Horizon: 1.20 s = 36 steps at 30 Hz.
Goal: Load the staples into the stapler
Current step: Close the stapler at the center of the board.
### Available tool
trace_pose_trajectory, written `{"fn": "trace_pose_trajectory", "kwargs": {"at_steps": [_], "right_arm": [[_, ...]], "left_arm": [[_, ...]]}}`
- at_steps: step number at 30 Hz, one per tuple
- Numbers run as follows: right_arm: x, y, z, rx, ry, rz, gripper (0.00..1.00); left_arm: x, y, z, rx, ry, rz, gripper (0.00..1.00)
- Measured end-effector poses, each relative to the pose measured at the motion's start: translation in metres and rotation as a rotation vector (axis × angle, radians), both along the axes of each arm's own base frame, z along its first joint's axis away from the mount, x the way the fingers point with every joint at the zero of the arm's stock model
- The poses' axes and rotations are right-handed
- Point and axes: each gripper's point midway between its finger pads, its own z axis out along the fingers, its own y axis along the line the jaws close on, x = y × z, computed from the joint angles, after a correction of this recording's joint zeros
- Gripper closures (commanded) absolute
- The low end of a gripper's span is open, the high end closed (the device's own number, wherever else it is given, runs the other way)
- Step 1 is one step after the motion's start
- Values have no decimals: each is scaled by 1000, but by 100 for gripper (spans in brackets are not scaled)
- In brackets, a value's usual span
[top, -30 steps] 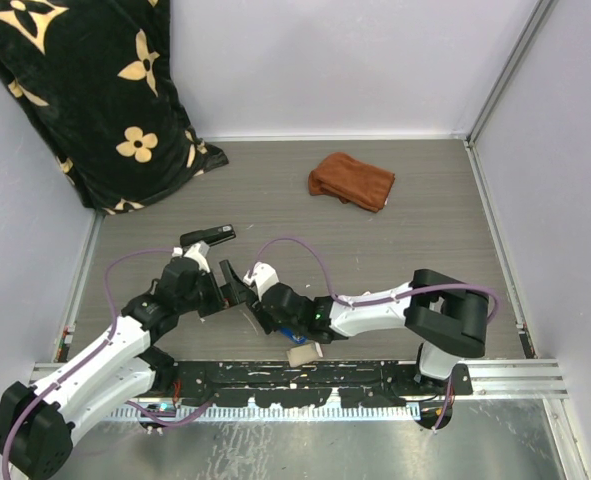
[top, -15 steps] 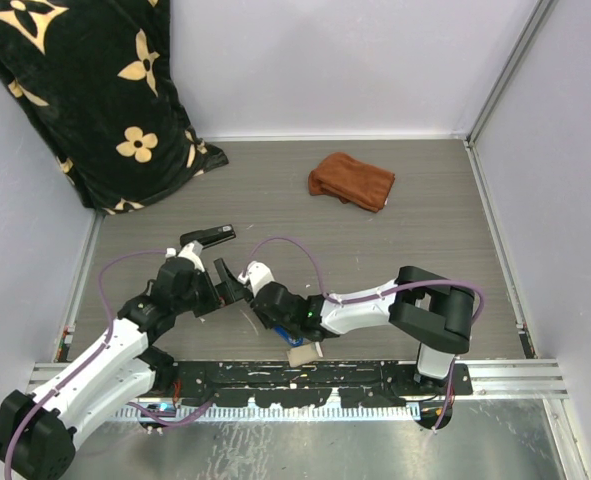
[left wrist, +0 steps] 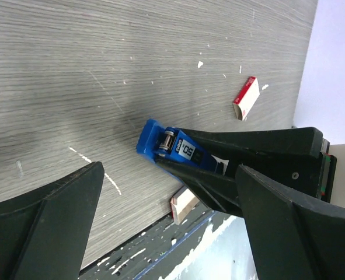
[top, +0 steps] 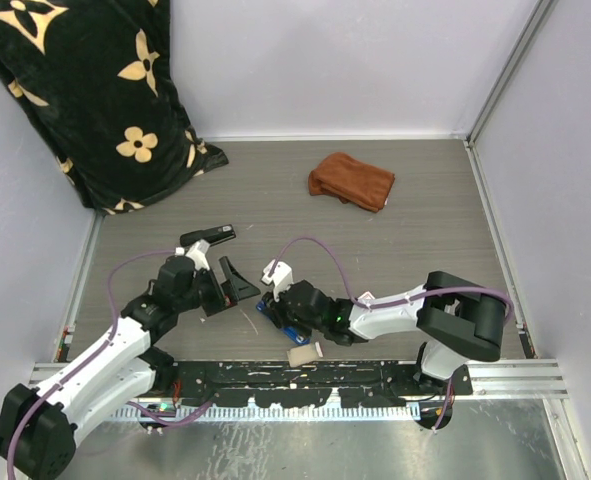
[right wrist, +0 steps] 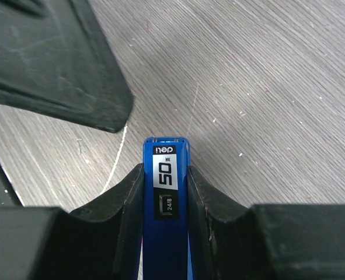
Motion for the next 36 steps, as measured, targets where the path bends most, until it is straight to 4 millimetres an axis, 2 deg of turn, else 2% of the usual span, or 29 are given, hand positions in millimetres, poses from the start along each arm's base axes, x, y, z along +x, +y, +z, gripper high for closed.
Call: {"fn": "trace_pose_trajectory", "kwargs": {"at_steps": [3, 6, 9, 12, 16, 21, 27, 36], "right_arm": [[-3, 2, 6, 31, -7, 21, 99], [-6, 3, 11, 62, -13, 35, 99], [-8, 2, 17, 91, -21, 43, 99], [-8, 4, 22, 115, -27, 51, 99], [-10, 7, 26, 132, -28, 65, 99], [-11, 10, 29, 147, -27, 78, 99], [-12, 12, 32, 164, -29, 83, 99], [-12, 12, 31, 159, -27, 82, 99]], "left_arm": [[-1, -6, 1, -25, 12, -24, 0], [-3, -12, -2, -49, 29, -53, 4], [-5, -16, -7, -66, 57, -69, 11], [-7, -19, -13, -79, 82, -81, 24], [-7, -25, -13, -105, 97, -98, 32], [-6, -29, -9, -135, 85, -114, 36], [-10, -31, -18, -152, 122, -119, 39], [-13, -39, -18, -166, 129, -141, 41]]}}
